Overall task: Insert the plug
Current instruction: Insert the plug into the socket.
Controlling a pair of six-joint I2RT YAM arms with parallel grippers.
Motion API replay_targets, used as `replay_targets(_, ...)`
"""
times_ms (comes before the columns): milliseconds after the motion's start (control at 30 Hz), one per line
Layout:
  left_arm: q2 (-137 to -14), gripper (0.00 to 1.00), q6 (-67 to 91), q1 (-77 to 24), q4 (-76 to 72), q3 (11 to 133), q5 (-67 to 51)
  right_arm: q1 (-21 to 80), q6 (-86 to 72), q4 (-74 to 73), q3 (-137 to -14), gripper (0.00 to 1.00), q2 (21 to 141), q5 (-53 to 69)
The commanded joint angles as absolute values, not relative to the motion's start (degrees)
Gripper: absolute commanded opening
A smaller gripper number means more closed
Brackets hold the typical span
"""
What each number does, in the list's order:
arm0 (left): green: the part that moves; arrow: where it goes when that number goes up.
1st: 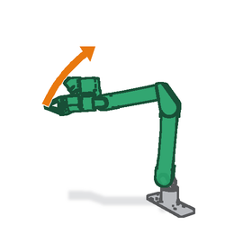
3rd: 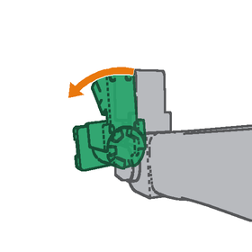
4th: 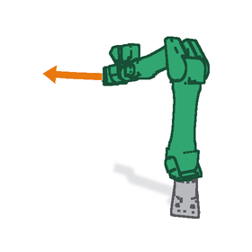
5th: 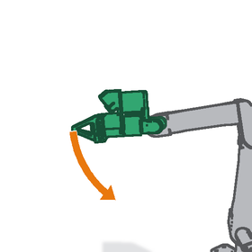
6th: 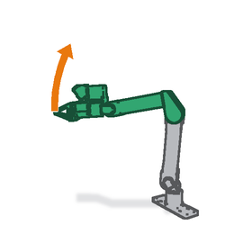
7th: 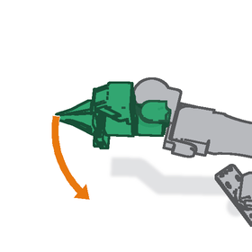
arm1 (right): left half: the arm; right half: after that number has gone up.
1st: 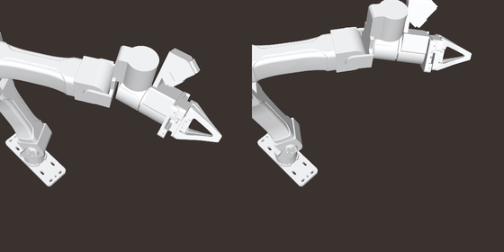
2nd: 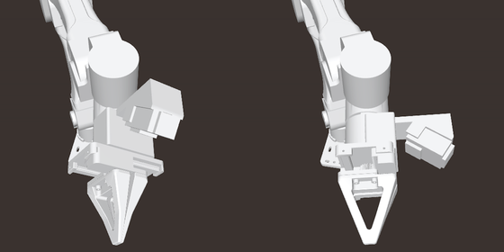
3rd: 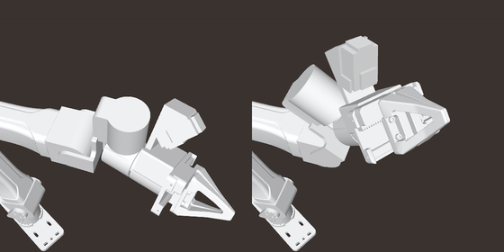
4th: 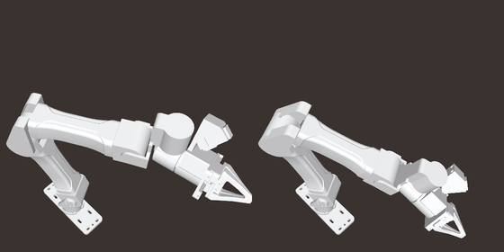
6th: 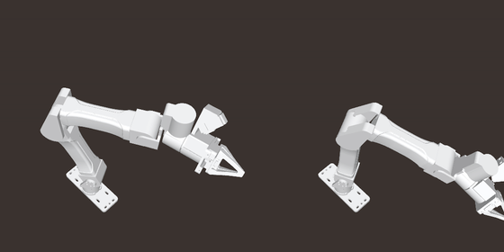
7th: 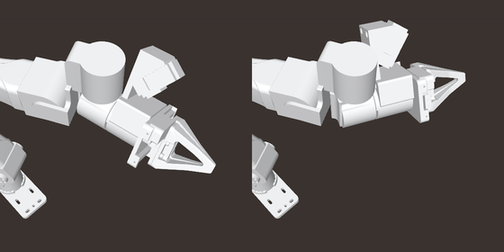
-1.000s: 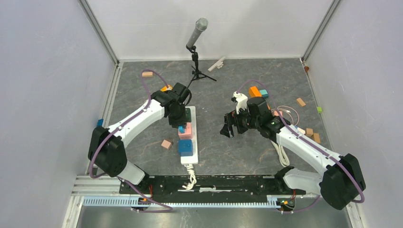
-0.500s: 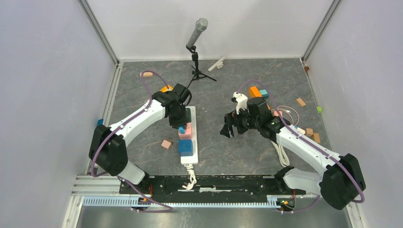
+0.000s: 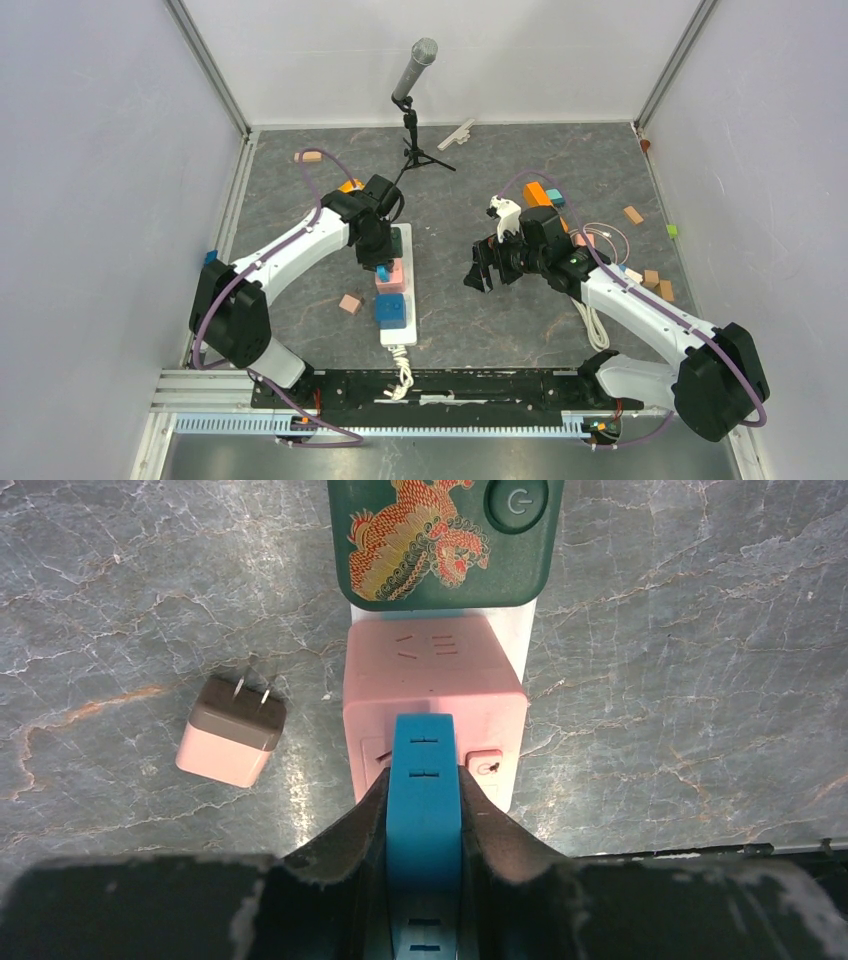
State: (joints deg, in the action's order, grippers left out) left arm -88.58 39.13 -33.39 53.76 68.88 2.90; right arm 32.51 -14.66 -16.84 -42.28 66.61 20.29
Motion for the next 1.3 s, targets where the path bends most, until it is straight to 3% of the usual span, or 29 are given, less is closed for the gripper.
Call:
replay_targets(0,-93.6,0.02,38.3,-34.0,53.4,66.7,6.7,32.3,-14.1,-15.5,-41.9,0.98,66.8,20.0)
replay_targets(367,-93.9,0.03,38.5,-36.4,53.4,65.8,9.1,32.3,-13.9,-16.0,-42.7,0.98,67.2,19.7)
replay_targets(667,-90.8,0.66,37.5,-36.4,57.9,72.5,11.6,32.3,-13.9,-16.2,-43.1,0.98,67.2,19.7)
replay_targets(1000,-85.9,0.93,36.4,-36.4,58.0,75.1,10.5,32.4,-13.9,-16.0,-42.9,0.98,67.4,19.9)
replay_targets(1100,-83.6,0.99,35.7,-36.4,56.4,75.1,8.7,32.3,-14.0,-15.9,-42.9,0.98,67.4,20.0)
replay_targets(1267,-80.3,1.0,35.7,-36.2,53.4,74.8,6.4,32.3,-14.0,-16.0,-42.8,0.98,67.3,20.0)
